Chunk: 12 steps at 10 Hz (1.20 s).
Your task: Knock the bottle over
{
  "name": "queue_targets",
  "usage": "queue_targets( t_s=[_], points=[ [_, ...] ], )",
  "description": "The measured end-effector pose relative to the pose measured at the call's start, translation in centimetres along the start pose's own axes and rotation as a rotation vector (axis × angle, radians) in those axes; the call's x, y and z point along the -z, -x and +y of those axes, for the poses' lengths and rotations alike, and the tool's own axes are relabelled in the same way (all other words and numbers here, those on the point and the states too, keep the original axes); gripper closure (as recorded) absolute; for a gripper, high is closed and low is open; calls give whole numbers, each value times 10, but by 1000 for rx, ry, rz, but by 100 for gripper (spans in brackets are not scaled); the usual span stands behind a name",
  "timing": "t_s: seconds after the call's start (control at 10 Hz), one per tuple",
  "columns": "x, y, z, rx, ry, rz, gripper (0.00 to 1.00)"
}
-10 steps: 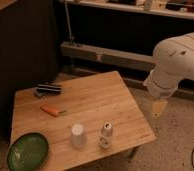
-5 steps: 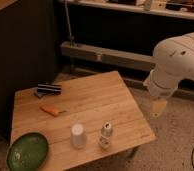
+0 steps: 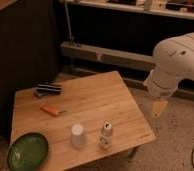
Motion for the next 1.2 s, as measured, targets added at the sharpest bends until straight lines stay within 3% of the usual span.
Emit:
queue_targets(
  t_s=[0.2,0.3,0.4,0.7,0.8,0.9,1.1,1.2],
  points=[
    [0,0,0,4,1,-5,20],
    [1,-1,0,4,9,-35,20],
    [3,-4,2,2,25,-114,20],
    [9,-14,20,-42,98,-492,20],
    [12,-14,34,-59,125,-636,20],
    [17,-12,48,-65,143,-748,20],
    [33,11,87,-32,180,-904,20],
    [40,25,102,-12,193,-948,20]
  ],
)
